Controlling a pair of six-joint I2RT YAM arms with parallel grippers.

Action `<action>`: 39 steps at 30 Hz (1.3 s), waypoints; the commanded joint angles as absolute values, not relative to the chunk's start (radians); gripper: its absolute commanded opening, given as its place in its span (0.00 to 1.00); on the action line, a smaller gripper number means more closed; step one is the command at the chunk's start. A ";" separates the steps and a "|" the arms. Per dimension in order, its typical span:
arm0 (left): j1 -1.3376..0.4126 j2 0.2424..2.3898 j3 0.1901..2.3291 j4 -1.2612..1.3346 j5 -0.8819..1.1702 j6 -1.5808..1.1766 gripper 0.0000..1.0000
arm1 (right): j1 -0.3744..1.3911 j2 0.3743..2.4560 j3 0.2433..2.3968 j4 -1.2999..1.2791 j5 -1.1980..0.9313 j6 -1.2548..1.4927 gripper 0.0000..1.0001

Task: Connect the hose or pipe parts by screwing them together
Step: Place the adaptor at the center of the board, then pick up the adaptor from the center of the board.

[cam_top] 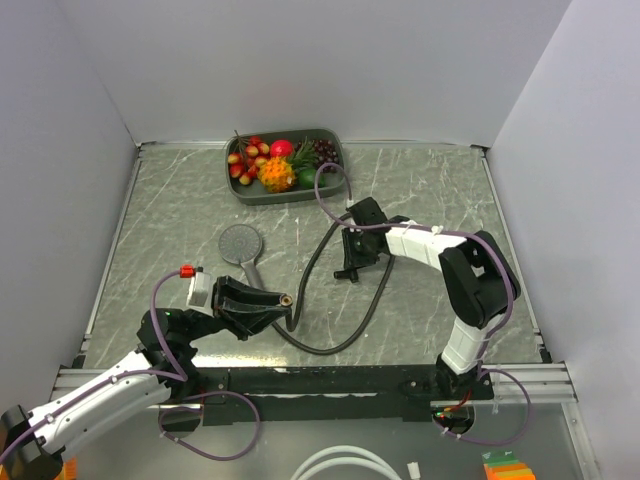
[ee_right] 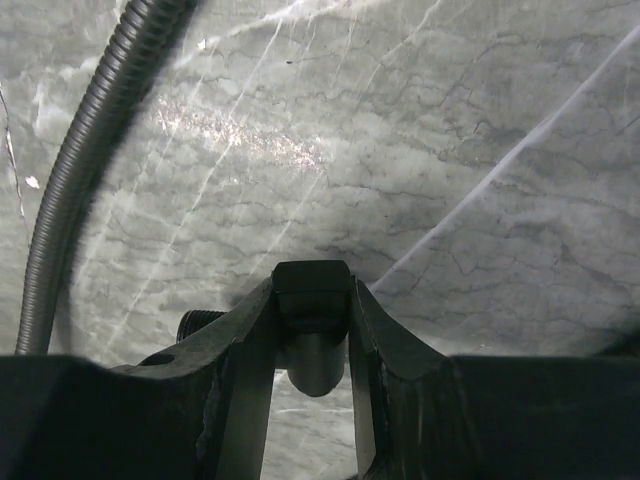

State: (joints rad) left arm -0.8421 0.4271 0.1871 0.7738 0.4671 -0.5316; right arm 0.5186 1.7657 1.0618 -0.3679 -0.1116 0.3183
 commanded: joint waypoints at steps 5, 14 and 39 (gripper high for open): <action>-0.836 0.414 0.222 0.834 0.480 -0.522 0.01 | 0.518 1.775 1.115 -0.414 -0.035 0.325 0.50; -0.836 0.414 0.222 0.833 0.479 -0.522 0.01 | 0.600 1.773 1.198 -0.520 0.145 0.276 0.57; -0.819 0.408 0.218 0.834 0.480 -0.509 0.01 | 0.764 1.835 1.183 -0.439 0.143 0.311 0.45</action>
State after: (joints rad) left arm -0.8257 0.4183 0.1871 0.7822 0.4732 -0.5171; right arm 0.7486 1.8324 1.2201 -0.4801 0.1669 0.2981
